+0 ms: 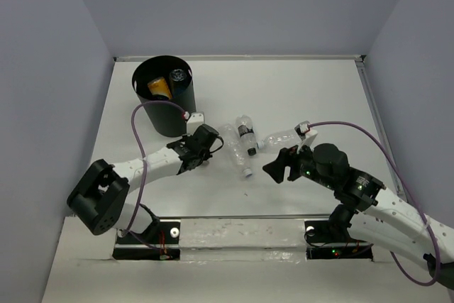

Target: Put the plastic bottles in the bin

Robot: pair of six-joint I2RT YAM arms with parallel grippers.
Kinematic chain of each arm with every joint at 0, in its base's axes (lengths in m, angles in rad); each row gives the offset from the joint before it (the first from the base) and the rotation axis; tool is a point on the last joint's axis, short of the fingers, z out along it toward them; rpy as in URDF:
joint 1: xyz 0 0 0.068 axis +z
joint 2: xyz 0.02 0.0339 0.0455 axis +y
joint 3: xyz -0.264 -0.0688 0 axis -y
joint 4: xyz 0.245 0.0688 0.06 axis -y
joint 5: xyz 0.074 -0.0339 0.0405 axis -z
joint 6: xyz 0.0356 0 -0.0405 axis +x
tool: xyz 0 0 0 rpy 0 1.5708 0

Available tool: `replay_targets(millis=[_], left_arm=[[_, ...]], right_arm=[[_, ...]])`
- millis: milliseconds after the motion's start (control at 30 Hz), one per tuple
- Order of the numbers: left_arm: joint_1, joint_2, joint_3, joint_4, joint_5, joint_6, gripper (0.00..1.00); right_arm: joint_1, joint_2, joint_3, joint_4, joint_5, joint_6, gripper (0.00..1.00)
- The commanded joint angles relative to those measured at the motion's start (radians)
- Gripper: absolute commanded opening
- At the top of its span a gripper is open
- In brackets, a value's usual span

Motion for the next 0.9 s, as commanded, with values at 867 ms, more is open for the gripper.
replay_targets(millis=[867], left_arm=[[0.354,-0.222,0.581,0.127,-0.055,0.270,0.00]], right_arm=[[0.004,0.201,0.105,0.159,-0.074,-0.052,0.78]])
